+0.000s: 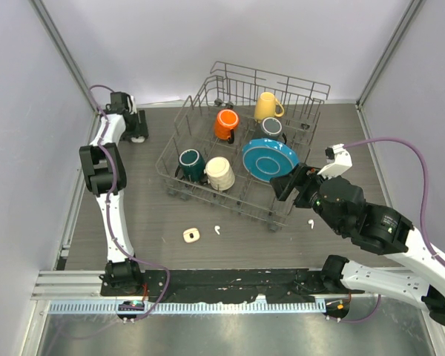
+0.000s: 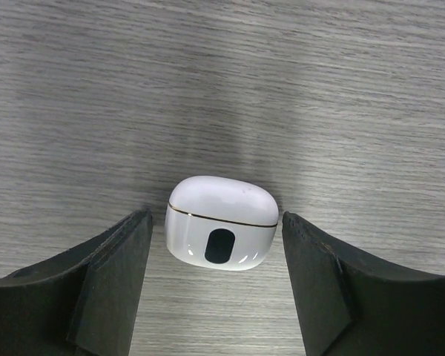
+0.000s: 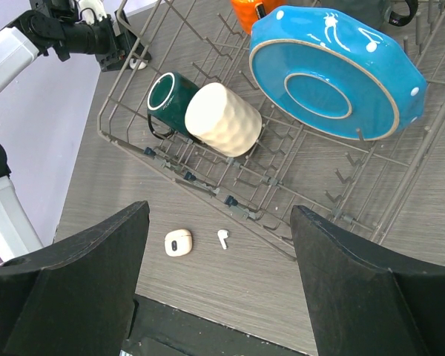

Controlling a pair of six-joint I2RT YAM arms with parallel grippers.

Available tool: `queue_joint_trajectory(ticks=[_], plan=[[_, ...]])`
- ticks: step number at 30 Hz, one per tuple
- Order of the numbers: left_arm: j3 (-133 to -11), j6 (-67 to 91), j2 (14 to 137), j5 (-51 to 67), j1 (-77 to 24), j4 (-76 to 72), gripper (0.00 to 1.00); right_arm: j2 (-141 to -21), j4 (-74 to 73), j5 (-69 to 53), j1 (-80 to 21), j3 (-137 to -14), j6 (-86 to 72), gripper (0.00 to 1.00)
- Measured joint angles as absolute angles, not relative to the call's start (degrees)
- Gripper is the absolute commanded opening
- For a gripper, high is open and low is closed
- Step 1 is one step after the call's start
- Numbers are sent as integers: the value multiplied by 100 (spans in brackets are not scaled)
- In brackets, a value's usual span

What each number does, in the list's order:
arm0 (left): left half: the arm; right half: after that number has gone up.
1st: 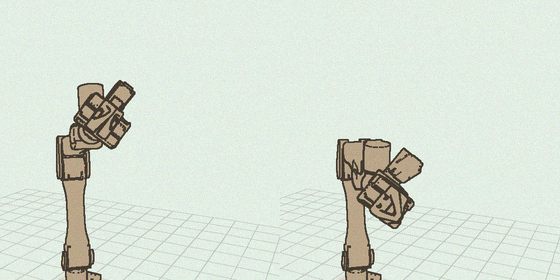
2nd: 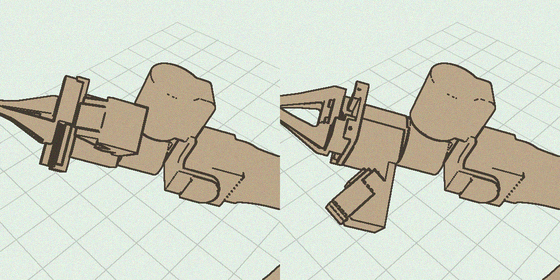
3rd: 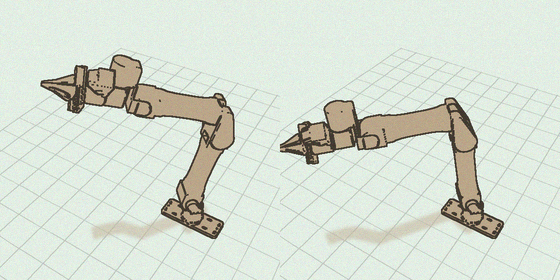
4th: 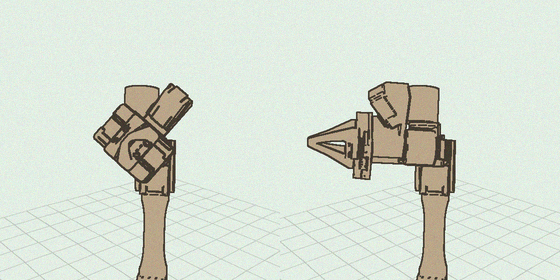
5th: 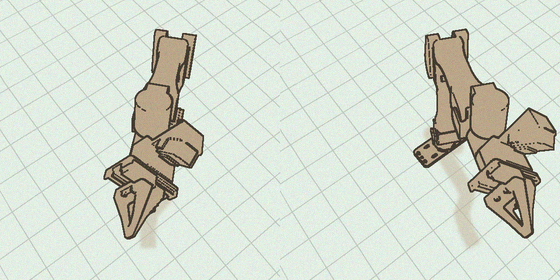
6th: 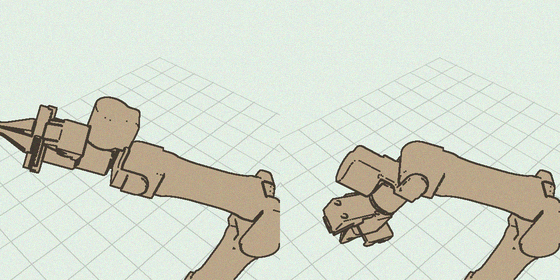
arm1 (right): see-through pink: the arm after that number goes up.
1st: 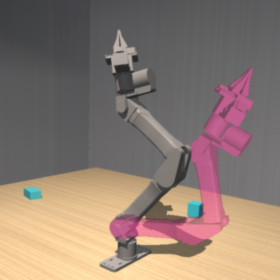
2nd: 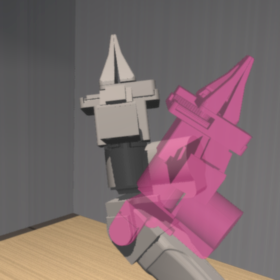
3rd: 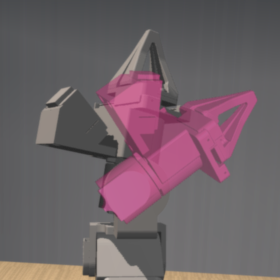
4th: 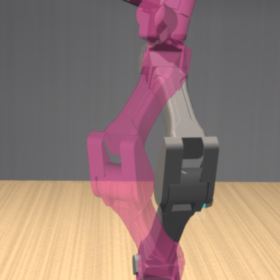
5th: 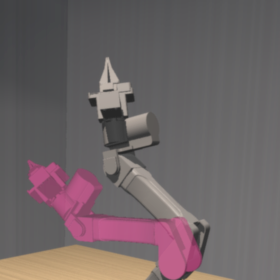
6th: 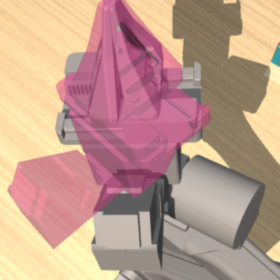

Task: Insert the wireless bluetooth earbuds into the charging case
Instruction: Pick up the charging case at the center of the board.

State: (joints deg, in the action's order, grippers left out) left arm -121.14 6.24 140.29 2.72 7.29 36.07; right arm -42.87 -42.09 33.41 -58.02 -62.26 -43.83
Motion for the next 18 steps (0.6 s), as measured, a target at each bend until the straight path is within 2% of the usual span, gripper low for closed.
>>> queue_joint_trajectory(ticks=[8, 9, 18], plan=[[-12088, 504, 14029, 333, 725, 3533, 33, -4309, -4209, 3341, -5802, -6226, -4386, 82], [-12077, 489, 14029, 349, 722, 3518, 24, -4311, -4206, 3341, -5802, -6226, -4386, 82], [-11028, 434, 13308, 464, 722, 3304, 13, -4292, -4206, 3343, -5802, -6226, -4390, 82]])
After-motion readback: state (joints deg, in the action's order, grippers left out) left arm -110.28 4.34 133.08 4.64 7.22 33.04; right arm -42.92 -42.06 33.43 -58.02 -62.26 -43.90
